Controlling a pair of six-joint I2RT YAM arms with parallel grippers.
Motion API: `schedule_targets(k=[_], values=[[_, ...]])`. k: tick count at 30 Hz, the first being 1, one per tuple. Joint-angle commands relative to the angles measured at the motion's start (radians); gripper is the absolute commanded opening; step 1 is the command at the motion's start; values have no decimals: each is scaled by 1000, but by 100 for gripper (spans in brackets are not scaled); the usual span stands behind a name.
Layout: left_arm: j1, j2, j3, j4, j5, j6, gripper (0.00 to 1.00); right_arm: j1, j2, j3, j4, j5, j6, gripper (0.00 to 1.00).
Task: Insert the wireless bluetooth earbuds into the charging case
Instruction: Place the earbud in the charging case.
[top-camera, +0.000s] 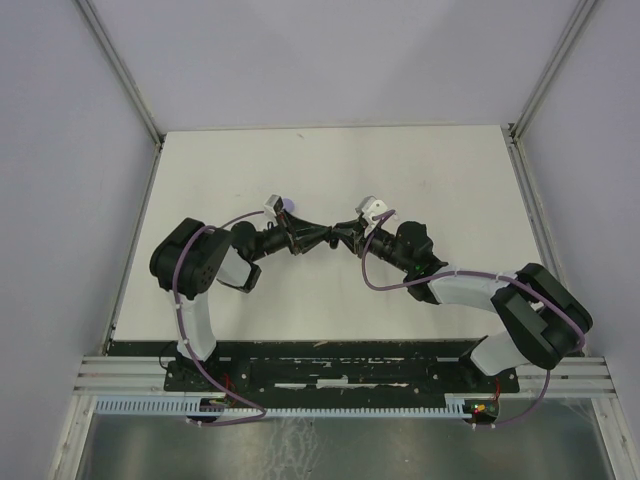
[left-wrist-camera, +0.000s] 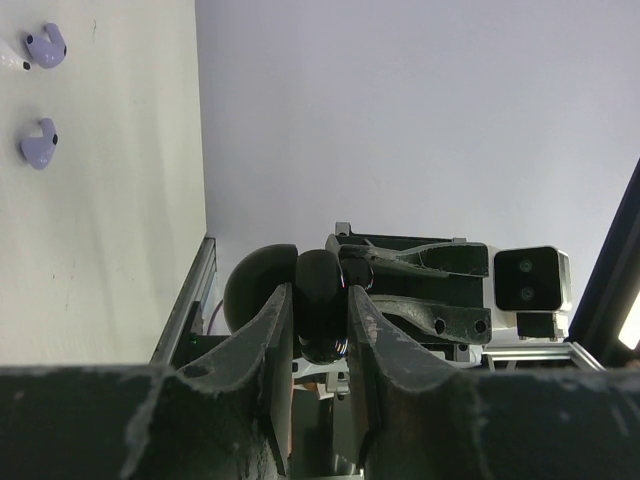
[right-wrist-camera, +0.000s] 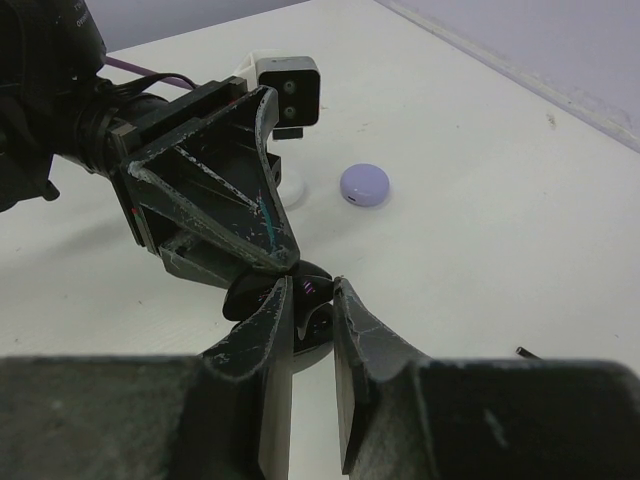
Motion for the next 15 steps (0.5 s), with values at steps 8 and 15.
schedule_targets(k=[8,15], values=[[-8,-59,2,202,22,-32,3,4,8,-4,36,-12,-6,2],[-7,-56,7,201,15,-33,3,5,-4,2,1,-6,10,18]])
